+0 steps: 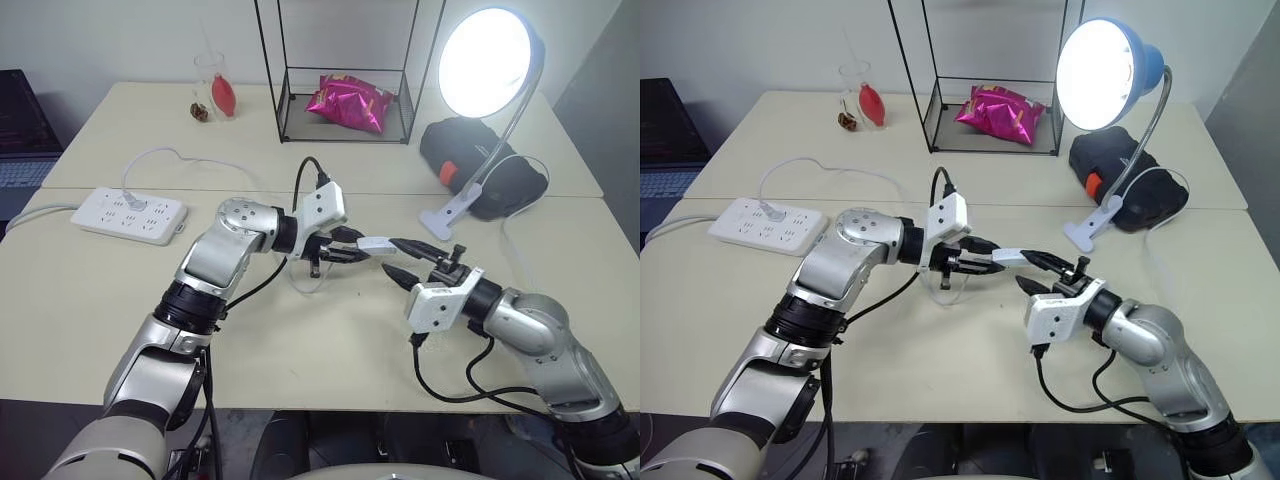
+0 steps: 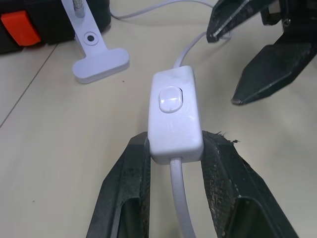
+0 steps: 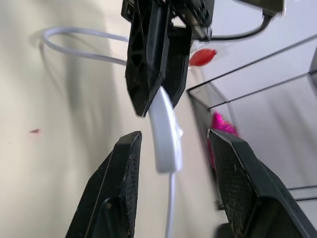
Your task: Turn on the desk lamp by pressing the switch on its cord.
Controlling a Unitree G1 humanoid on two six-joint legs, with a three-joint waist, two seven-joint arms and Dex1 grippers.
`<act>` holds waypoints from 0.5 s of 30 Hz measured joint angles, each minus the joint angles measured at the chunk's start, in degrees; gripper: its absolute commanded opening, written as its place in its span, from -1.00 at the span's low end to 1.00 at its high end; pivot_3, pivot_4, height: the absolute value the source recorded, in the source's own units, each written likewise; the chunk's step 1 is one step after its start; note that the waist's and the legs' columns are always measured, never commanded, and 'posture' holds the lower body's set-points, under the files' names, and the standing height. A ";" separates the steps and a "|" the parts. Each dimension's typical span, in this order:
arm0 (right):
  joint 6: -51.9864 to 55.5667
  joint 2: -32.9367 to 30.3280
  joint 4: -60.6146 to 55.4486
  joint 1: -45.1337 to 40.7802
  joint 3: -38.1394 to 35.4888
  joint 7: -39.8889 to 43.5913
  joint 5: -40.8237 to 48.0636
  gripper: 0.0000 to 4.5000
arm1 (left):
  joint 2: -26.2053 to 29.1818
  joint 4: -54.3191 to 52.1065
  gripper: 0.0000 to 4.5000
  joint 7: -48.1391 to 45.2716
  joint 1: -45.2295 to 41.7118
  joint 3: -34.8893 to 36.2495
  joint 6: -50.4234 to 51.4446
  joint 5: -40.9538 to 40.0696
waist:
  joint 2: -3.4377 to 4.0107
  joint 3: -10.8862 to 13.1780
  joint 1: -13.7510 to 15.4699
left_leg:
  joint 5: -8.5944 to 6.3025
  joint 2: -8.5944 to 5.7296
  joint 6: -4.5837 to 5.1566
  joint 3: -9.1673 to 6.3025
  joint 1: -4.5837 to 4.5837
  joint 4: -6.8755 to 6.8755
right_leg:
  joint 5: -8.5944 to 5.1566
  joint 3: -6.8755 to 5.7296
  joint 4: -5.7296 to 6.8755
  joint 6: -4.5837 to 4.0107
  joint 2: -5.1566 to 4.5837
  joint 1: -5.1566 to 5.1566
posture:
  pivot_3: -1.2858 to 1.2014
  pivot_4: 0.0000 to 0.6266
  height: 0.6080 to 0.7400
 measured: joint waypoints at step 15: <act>30.17 -6.18 -9.24 -0.71 -8.92 11.45 28.70 1.00 | -1.24 7.61 -0.51 5.58 8.26 -0.23 -17.36 7.02 | 0.02 -0.01 0.05 | 0.00 -0.02 0.02 -0.03 0.18 0.03 | 0.00 -0.03 -0.04 0.01 0.00 0.22 | 0.03 -0.52 1.00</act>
